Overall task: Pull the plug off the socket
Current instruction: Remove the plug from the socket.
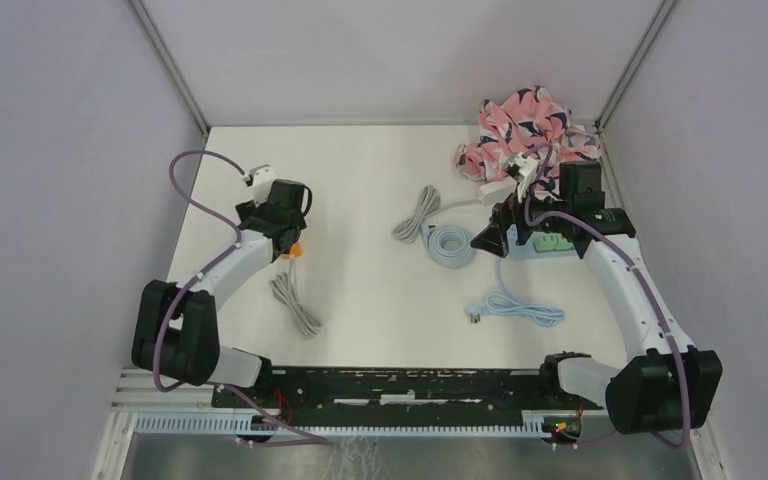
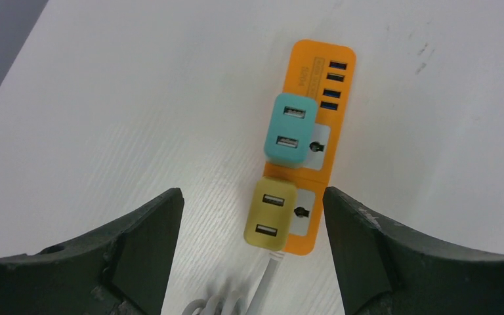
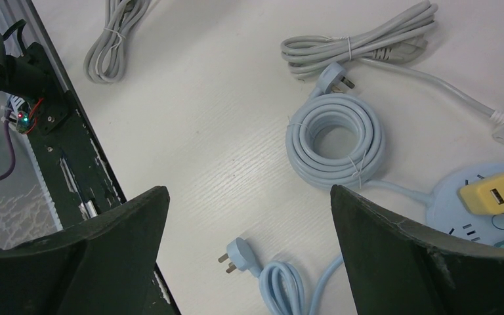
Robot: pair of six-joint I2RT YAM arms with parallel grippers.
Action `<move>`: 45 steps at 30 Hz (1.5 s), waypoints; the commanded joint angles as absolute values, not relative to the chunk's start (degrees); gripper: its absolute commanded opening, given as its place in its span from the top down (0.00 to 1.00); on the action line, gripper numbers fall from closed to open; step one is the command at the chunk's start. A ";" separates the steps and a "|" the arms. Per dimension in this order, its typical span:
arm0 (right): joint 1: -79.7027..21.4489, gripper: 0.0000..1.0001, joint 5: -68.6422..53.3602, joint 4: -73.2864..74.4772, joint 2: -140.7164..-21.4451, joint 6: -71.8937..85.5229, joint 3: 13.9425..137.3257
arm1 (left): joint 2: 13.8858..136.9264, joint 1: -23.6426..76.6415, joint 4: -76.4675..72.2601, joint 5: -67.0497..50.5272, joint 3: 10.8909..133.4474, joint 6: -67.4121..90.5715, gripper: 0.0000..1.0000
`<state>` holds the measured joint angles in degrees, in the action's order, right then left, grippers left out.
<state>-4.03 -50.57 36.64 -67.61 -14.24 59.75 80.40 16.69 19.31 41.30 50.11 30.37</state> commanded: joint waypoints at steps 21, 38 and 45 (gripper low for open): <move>-5.10 0.00 -50.89 36.68 -71.38 -17.14 60.94 | 91.50 11.28 6.76 25.69 54.97 25.21 0.96; -12.73 0.00 -52.64 35.34 -75.18 -17.81 59.32 | 71.04 32.16 1.04 14.03 42.27 41.55 0.97; -13.00 0.00 -60.43 24.71 -77.44 -6.58 55.68 | 65.38 33.43 -23.92 -13.02 29.76 25.29 0.97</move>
<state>-12.67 -53.98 33.93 -76.29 -14.28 57.49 68.58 33.34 -5.26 2.57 33.45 34.76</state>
